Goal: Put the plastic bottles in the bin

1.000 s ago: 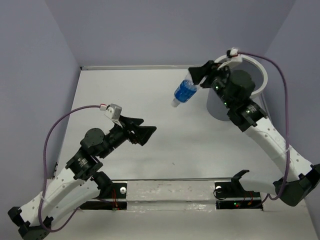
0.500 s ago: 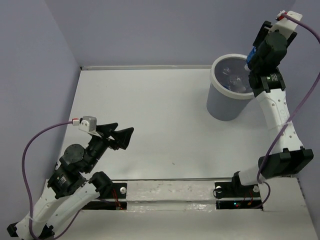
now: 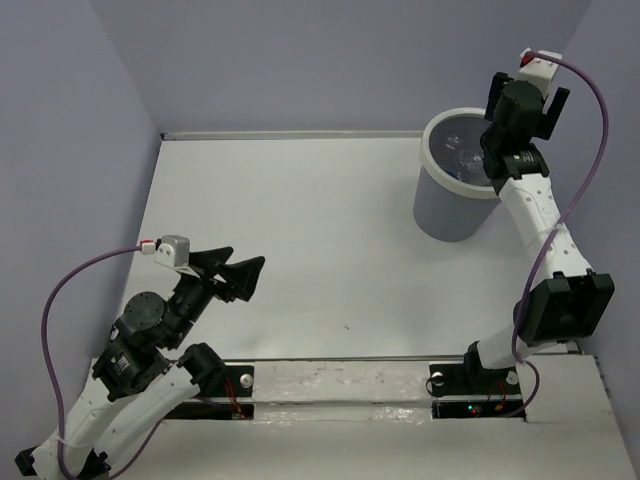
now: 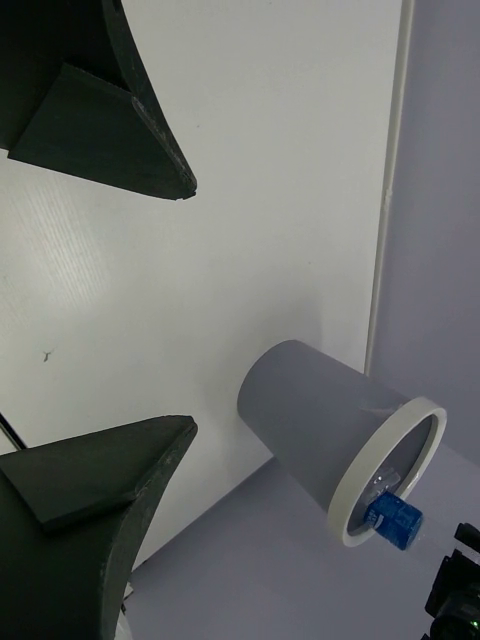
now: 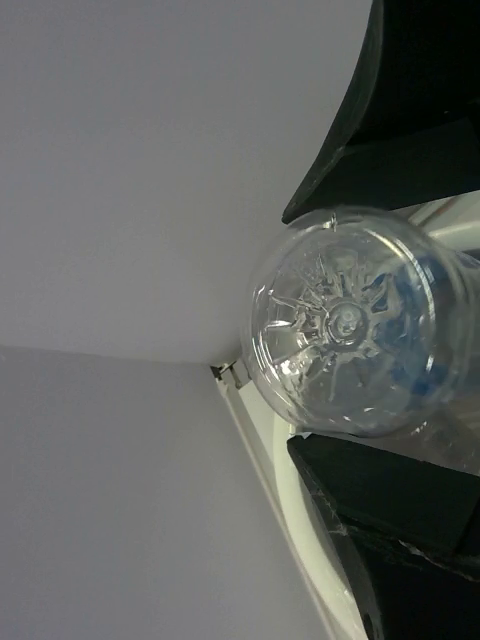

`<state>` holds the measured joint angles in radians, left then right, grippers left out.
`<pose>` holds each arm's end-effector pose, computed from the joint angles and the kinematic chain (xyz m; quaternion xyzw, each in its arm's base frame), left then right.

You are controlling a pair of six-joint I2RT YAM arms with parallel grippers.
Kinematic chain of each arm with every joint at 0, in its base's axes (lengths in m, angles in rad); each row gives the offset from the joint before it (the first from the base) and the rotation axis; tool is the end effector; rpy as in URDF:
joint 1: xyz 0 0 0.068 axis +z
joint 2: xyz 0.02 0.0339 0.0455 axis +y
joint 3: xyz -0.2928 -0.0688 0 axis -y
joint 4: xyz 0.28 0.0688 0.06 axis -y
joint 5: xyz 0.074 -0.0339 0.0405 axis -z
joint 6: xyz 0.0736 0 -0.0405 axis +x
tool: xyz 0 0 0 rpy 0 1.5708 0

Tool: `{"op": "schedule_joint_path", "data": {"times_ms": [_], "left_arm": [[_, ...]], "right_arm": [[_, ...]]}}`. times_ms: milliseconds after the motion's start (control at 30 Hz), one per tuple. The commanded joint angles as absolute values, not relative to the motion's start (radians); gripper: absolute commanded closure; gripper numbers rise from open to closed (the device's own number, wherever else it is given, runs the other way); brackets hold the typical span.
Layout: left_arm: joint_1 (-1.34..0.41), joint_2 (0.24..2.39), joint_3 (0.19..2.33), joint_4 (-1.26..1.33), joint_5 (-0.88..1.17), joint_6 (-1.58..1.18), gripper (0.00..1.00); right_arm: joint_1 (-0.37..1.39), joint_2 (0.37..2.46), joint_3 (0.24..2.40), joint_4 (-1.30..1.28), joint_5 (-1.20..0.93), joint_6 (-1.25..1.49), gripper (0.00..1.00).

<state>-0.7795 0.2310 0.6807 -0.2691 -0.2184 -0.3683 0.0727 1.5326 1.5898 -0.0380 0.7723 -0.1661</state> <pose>0.0856 -0.0621 0.3825 0.0480 0.6403 -0.3559 0.6790 0.4143 -0.0213 0.4844 0.1897 0.6761 -0.2943 0.6483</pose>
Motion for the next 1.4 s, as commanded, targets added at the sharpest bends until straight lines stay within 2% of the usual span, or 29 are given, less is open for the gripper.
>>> {"op": "schedule_joint_path", "data": {"times_ms": [0, 400, 500, 667, 933, 1000, 1133, 1167, 1233, 1367], "left_arm": [[-0.785, 0.236, 0.677, -0.247, -0.232, -0.356, 0.01], [-0.784, 0.282, 0.686, -0.255, -0.25, -0.367, 0.01], [-0.784, 0.284, 0.684, -0.255, -0.256, -0.374, 0.01], [-0.785, 0.285, 0.681, -0.255, -0.256, -0.374, 0.01], [-0.785, 0.285, 0.68, -0.253, -0.249, -0.37, 0.01], [-0.784, 0.287, 0.681, -0.253, -0.247, -0.37, 0.01], [-0.784, 0.282, 0.68, -0.25, -0.241, -0.367, 0.01], [-0.784, 0.281, 0.68, -0.25, -0.238, -0.367, 0.01], [-0.782, 0.279, 0.681, -0.249, -0.235, -0.365, 0.01], [-0.782, 0.27, 0.678, -0.242, -0.222, -0.364, 0.01]], "right_arm": [[0.067, 1.482, 1.565, -0.029, 0.762, -0.104, 0.01], [0.067, 1.321, 1.602, -0.227, 0.56, 0.074, 0.0], [0.067, 1.295, 1.572, -0.222, 0.578, 0.072, 0.0], [0.067, 1.365, 1.559, -0.212, 0.588, 0.044, 0.17], [0.058, 1.474, 1.614, -0.261, 0.465, 0.083, 0.2], [0.058, 1.454, 1.562, -0.233, 0.443, 0.1, 0.3], [0.058, 1.442, 1.522, -0.213, 0.419, 0.127, 0.3], [0.058, 1.45, 1.523, -0.213, 0.407, 0.124, 0.34], [0.058, 1.46, 1.535, -0.222, 0.358, 0.115, 0.41], [0.058, 1.441, 1.546, -0.271, 0.261, 0.15, 0.67]]}}
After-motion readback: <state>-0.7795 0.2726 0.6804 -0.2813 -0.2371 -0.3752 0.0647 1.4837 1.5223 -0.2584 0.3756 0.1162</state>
